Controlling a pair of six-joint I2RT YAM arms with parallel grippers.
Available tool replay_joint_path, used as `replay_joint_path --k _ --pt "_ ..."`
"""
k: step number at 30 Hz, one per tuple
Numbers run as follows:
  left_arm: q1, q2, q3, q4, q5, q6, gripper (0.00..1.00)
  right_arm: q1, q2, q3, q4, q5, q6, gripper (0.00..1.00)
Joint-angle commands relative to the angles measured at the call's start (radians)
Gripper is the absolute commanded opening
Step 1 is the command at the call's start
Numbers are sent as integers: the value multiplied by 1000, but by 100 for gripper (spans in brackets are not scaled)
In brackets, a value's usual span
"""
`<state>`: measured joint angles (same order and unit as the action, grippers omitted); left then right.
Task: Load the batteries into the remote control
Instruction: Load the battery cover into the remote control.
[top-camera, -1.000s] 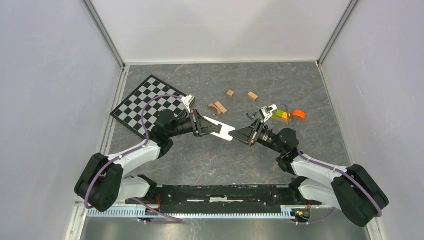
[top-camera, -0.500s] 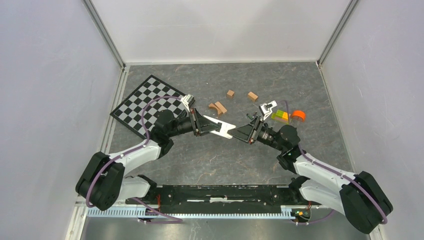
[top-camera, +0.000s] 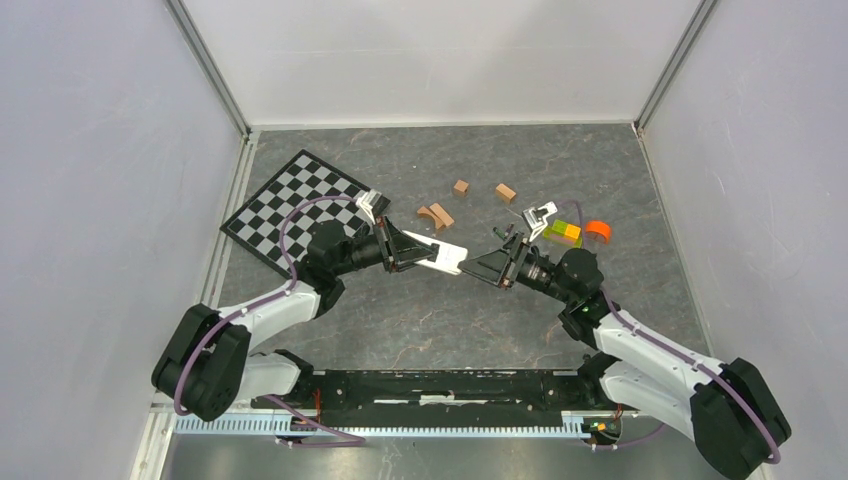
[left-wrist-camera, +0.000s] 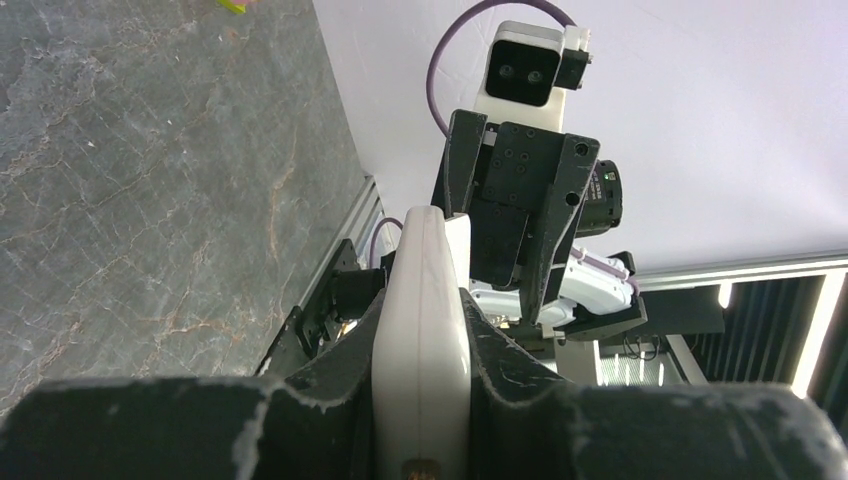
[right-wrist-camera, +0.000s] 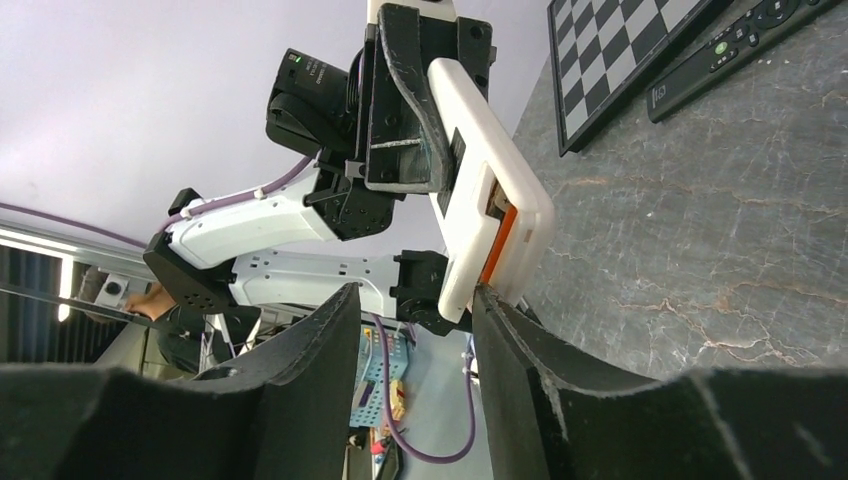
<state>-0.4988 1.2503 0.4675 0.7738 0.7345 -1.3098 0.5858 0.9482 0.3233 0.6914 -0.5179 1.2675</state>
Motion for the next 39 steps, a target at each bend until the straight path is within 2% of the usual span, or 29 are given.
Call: replay_joint_path --k 1,7,10,17,22,31,39 --pt "6 -21 14 129 23 -67 2 -13 -9 21 -96 1 -46 51" --pt "9 -19 14 138 26 -76 2 -19 -41 34 -154 18 -74 61" --pt "11 -12 13 151 28 -86 2 -23 -39 36 -155 16 -74 63" --pt "11 -1 11 169 33 -95 2 -24 -34 47 -107 32 -78 76" --pt "12 -1 10 168 41 -92 2 -24 0 62 -78 37 -83 77" --pt "12 1 11 167 58 -91 2 -24 73 105 -52 34 -101 65" --pt "13 2 25 151 88 -92 2 -24 107 126 -112 23 -157 39"
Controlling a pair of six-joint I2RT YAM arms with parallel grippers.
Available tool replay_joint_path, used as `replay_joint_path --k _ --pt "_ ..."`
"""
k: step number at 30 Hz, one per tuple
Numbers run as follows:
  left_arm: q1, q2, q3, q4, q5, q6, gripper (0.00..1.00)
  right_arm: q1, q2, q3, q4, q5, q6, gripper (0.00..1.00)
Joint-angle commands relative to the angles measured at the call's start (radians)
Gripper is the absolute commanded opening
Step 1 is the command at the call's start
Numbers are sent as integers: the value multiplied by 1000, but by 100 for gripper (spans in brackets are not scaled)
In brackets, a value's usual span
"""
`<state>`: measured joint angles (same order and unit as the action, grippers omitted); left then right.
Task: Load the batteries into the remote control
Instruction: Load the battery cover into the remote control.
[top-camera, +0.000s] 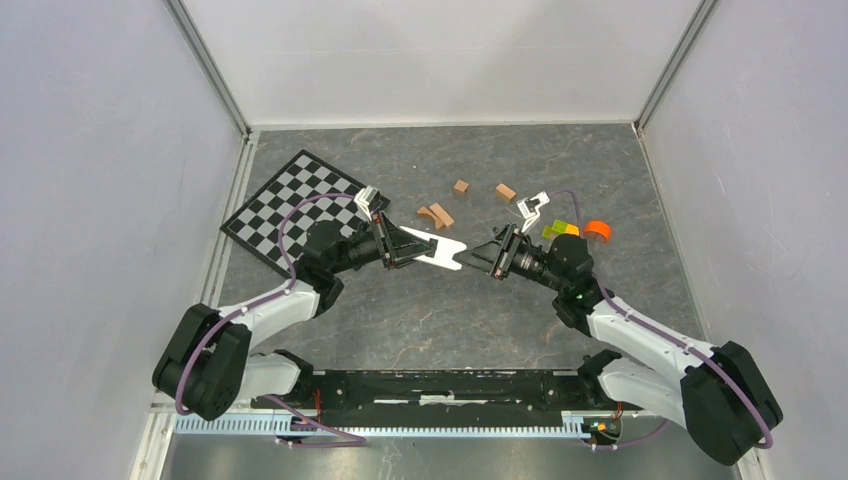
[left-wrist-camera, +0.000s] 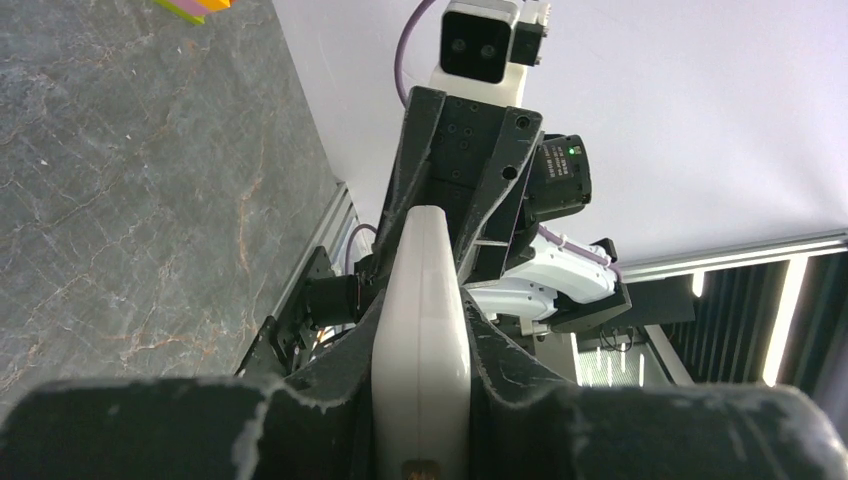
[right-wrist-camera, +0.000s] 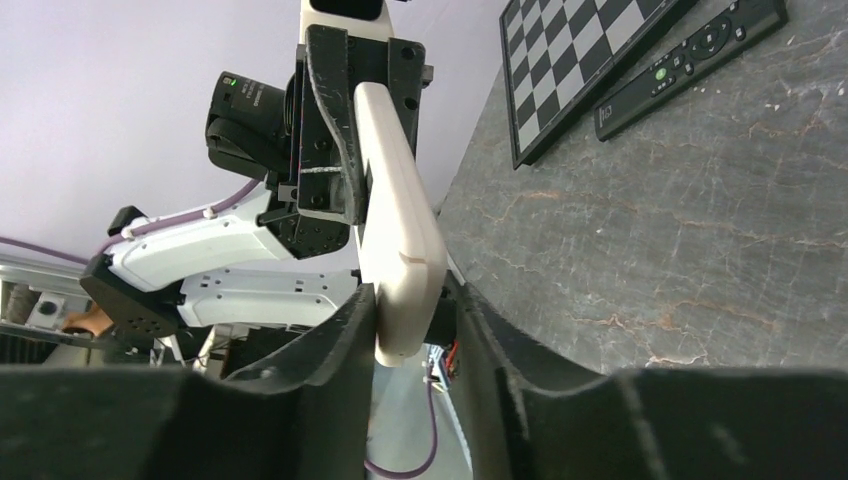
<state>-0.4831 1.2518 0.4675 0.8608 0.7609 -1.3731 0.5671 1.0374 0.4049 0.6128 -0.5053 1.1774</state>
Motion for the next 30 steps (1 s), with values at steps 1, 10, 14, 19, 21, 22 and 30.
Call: replay_joint_path --k 1,10,14,19,21,22,30 --pt "-3 2 28 61 68 -29 2 -6 19 45 -42 10 -77 36" --pt "-8 11 38 73 101 -24 2 -3 45 41 -35 10 -87 30" --pt "-27 24 43 121 121 -29 2 18 89 49 25 5 -68 29" --pt "-71 38 53 120 123 -5 2 47 150 42 176 4 -15 27" --pt "-79 38 54 118 124 5 2 59 168 41 237 5 0 27" --pt "-82 39 56 114 128 10 2 67 178 46 254 2 2 26" --pt "-111 54 83 69 146 58 2 94 215 68 266 -3 -31 27"
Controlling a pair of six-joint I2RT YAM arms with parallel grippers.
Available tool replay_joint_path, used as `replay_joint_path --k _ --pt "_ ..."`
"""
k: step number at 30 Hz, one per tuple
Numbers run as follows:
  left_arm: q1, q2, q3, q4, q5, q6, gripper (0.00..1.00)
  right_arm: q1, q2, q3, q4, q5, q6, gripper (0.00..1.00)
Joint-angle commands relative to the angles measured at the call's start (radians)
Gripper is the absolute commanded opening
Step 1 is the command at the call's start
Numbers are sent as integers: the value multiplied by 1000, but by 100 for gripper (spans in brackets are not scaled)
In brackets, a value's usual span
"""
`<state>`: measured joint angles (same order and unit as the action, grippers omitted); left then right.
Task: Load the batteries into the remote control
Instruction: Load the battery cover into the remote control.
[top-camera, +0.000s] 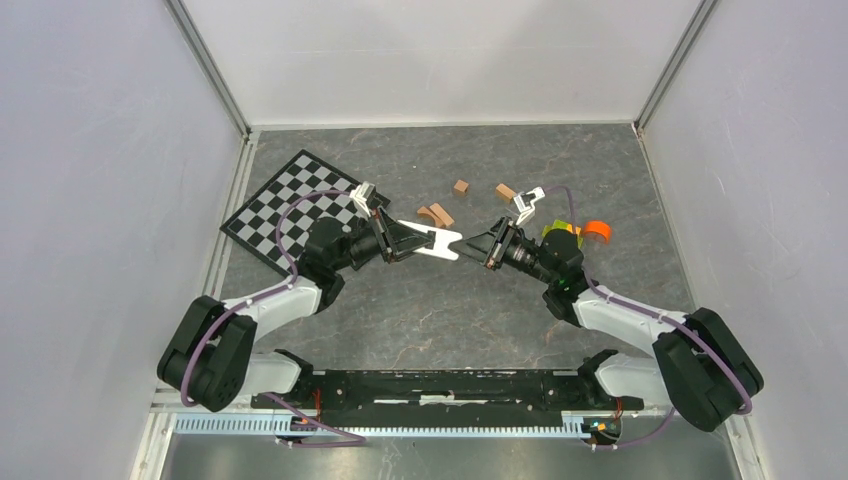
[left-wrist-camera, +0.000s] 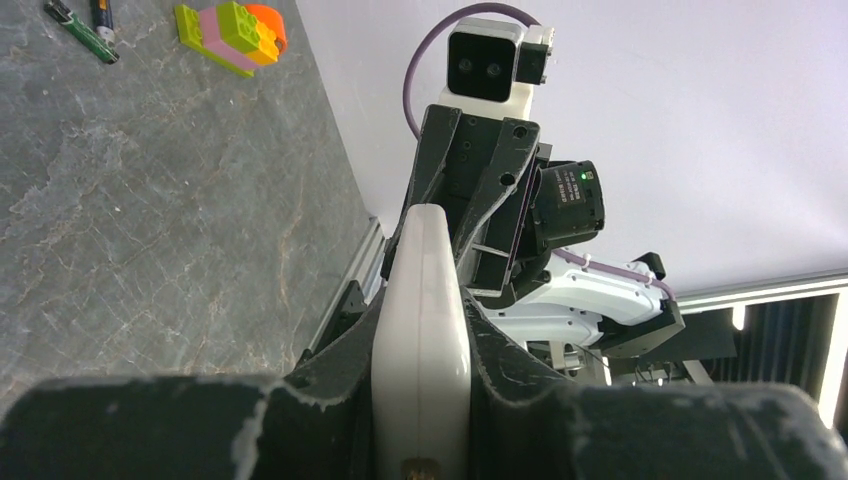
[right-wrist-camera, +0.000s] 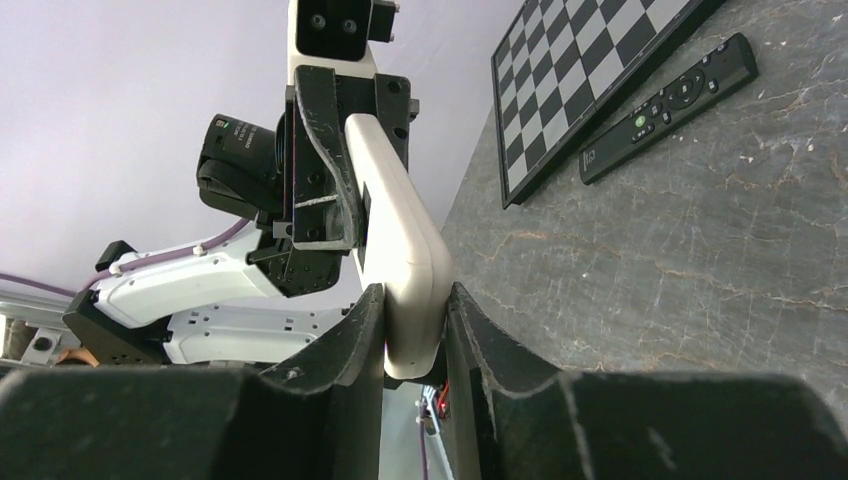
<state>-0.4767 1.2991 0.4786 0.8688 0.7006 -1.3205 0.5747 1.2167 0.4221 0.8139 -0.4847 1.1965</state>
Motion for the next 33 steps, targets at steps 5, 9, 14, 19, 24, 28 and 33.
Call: replay_joint_path --k 5,9,14,19,24,28,33 --pt "-120 8 101 -19 203 60 2 89 28 70 -14 -30 -133 31" --pt "-101 -42 149 -244 180 211 2 42 -19 49 -28 -61 -160 36" --pt "-62 -85 191 -403 174 336 2 -42 -103 44 -45 -163 -252 48" --pt "-39 -83 198 -404 198 349 2 -65 -162 72 -77 -282 -371 76" --pt "-16 -100 210 -404 237 361 2 -87 -193 58 -46 -375 -396 83" --pt "-15 -119 217 -405 273 370 2 -88 -189 61 -114 -433 -472 83" --pt "-14 -147 212 -412 299 385 2 -88 -178 108 -289 -416 -599 67"
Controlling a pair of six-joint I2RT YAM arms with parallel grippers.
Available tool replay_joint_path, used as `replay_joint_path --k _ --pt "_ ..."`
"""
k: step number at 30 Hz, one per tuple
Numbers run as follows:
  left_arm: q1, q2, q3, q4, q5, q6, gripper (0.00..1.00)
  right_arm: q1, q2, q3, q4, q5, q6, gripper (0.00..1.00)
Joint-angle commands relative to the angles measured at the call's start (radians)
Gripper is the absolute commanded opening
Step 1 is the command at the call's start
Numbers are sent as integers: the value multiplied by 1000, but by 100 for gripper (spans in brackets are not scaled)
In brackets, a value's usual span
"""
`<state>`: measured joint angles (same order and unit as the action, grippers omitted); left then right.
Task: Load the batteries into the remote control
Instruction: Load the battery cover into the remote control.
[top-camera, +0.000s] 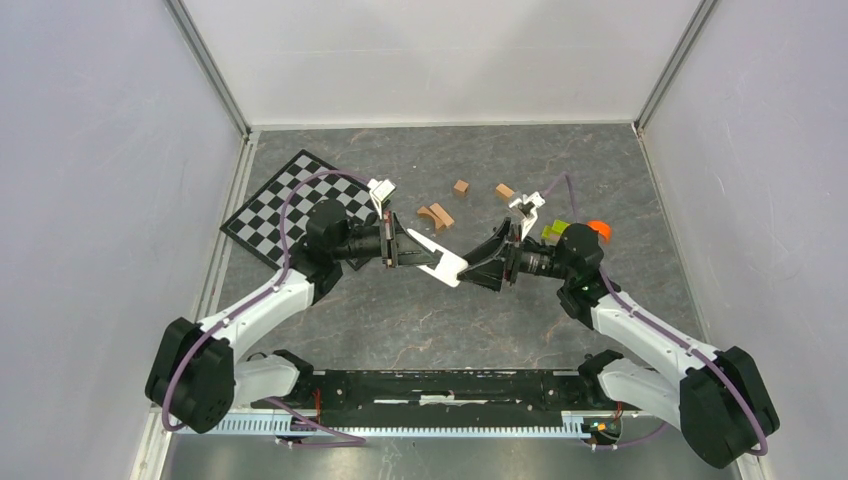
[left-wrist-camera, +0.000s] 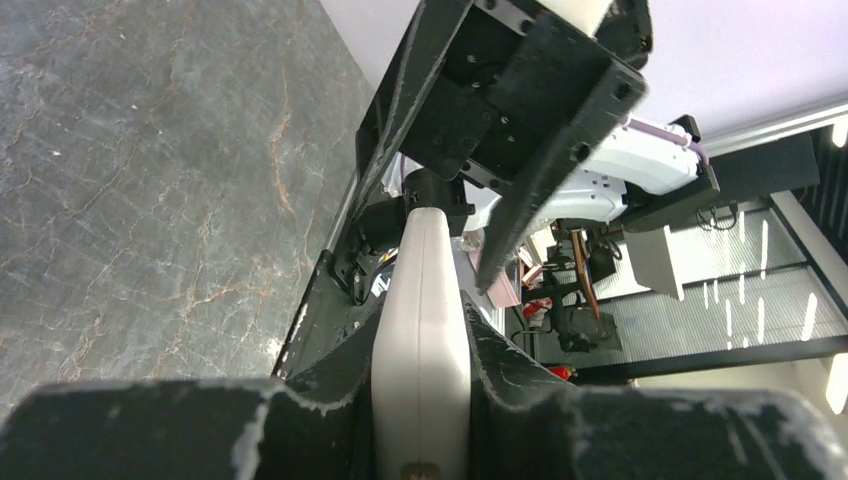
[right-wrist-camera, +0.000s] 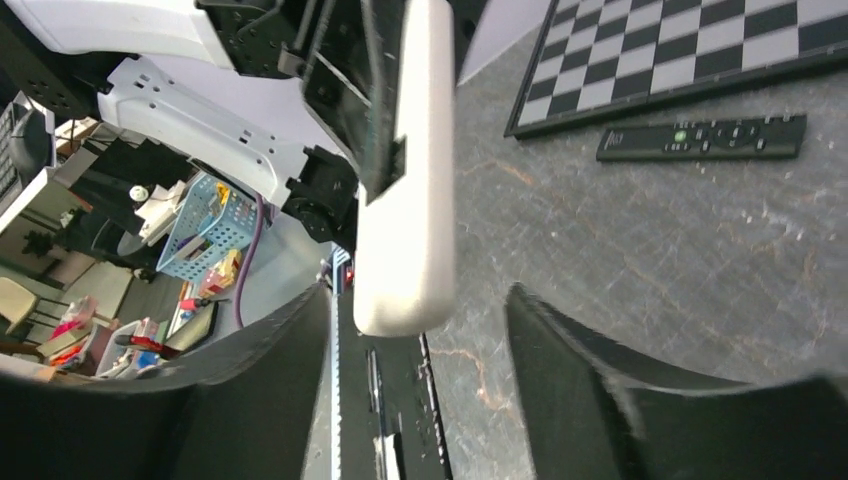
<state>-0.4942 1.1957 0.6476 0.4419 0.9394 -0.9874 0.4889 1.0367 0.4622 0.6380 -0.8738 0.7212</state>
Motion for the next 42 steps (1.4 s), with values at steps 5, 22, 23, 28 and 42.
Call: replay_joint_path --k 5,22,23,28,42 --pt "1 -44 46 20 83 51 2 -1 41 81 -106 4 -103 40" --pt "-96 44 18 85 36 27 2 141 151 9 142 360 122 20" --pt "-98 48 17 88 36 29 2 144 149 3 143 378 141 20" --pt "-97 37 47 -4 28 106 2 141 122 -22 151 379 133 24" --pt "-53 -44 114 -200 16 276 2 47 13 182 -310 74 -349 71"
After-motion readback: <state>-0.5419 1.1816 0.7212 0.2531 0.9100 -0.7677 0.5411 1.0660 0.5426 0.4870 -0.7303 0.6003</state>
